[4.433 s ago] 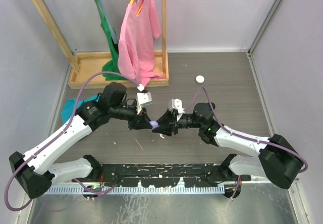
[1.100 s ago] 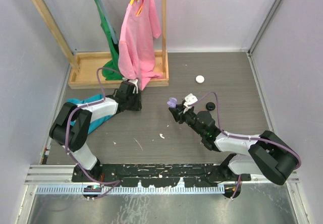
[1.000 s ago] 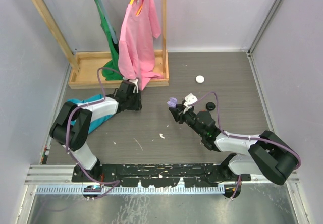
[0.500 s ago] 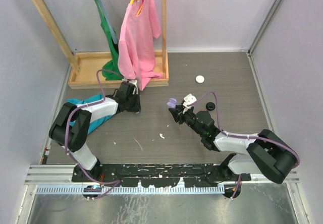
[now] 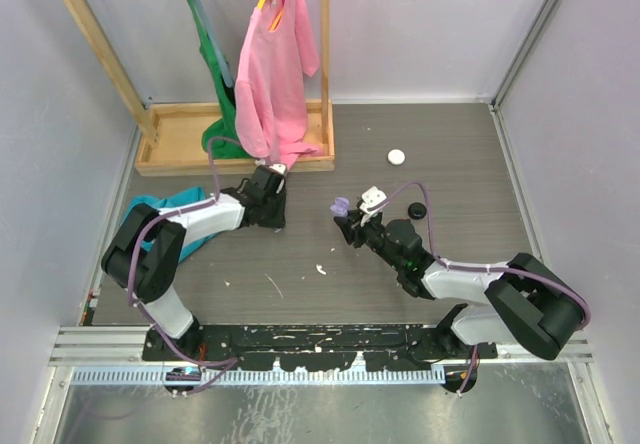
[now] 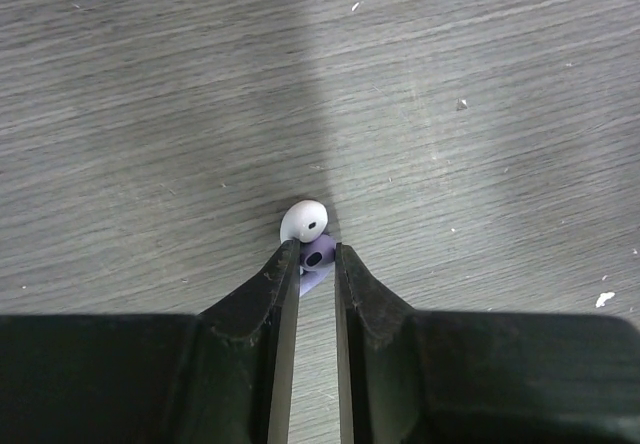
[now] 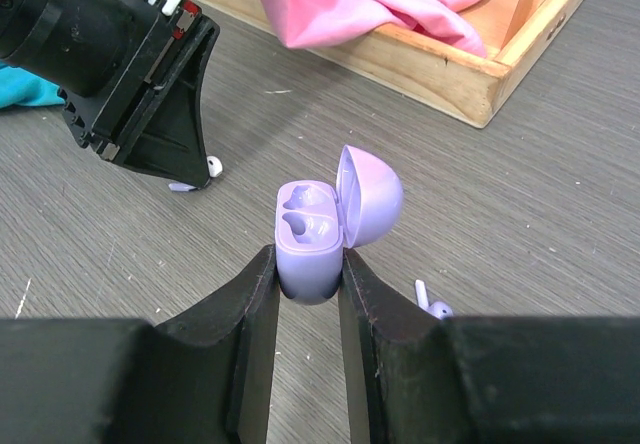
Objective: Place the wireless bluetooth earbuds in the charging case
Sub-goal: Adjust the earbud at the center of the board.
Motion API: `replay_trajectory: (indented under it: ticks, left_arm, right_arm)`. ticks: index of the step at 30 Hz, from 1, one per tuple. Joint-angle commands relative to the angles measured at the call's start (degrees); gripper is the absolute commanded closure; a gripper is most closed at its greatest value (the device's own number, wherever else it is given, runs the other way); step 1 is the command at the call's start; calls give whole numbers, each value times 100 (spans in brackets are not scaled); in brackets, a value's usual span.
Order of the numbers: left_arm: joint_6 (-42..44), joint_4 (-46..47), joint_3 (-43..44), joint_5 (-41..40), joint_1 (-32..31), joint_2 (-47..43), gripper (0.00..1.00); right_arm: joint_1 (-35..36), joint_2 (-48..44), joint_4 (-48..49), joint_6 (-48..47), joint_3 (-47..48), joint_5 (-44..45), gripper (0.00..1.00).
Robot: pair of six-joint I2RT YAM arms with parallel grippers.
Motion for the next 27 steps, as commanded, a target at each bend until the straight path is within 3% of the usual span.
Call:
replay_trajectory:
  ticks: [1, 15, 27]
  left_arm:
    - [83, -535, 162, -168, -105, 218, 79]
    - [29, -877, 245, -62, -120, 299, 68]
    - [13, -1230, 340, -53, -165, -404, 60]
  right_arm:
    - [-23, 32, 175, -16, 250, -39, 99]
    - [-24, 146, 38, 46, 352, -22, 99]
    - [-23, 139, 11, 45, 361, -31, 99]
